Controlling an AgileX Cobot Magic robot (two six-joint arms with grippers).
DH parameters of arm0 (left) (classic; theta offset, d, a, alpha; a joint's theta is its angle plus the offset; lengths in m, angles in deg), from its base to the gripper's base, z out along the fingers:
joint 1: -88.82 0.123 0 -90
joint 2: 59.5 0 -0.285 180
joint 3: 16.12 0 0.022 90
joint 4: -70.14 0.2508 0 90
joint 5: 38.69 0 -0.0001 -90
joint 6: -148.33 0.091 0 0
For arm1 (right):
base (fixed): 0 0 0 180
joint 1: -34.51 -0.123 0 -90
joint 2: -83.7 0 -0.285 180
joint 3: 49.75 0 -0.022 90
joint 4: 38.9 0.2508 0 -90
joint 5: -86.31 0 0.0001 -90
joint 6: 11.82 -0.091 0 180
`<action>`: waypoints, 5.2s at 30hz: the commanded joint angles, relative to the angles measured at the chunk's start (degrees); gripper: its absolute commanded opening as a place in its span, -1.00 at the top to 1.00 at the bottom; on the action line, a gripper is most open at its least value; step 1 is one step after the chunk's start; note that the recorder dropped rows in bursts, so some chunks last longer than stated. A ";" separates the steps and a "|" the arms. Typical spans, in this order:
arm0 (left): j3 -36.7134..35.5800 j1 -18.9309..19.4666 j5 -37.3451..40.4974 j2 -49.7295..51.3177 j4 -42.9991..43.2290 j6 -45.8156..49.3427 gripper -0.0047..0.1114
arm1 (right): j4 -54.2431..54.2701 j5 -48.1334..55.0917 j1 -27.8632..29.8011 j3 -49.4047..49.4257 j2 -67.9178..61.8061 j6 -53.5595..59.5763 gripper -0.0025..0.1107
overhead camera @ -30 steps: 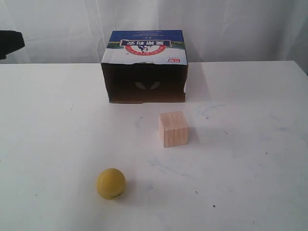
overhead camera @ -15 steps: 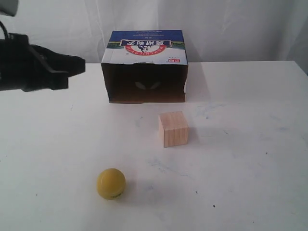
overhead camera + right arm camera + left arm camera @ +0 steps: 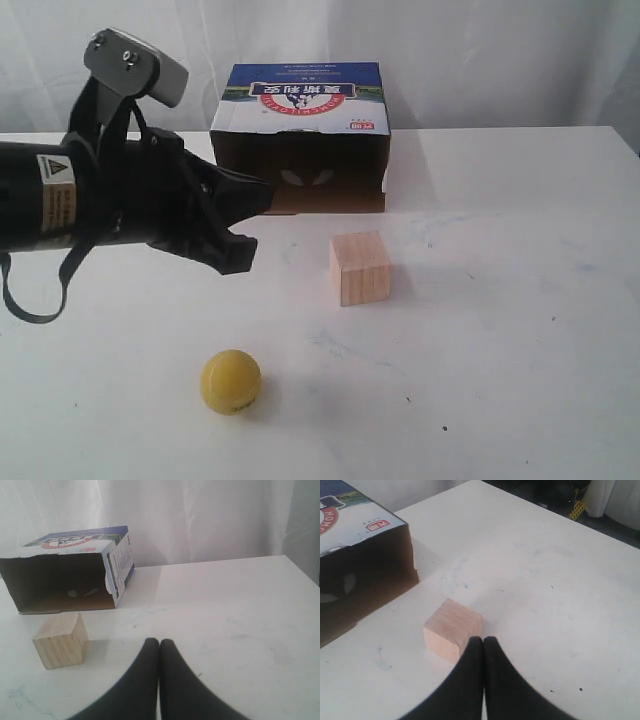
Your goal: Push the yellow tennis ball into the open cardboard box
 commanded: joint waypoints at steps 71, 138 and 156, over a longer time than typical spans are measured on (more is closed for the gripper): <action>0.91 -12.76 41.43 11.42 -80.34 78.96 0.92 | -0.10 -0.40 0.06 0.25 0.37 0.20 0.96; 14.68 -0.49 51.21 21.38 -61.44 78.36 0.92 | -0.10 -0.40 0.06 0.25 0.37 0.20 0.96; 9.39 4.16 35.74 31.81 -53.77 65.32 0.92 | -0.10 -0.40 0.06 0.25 0.37 0.20 0.96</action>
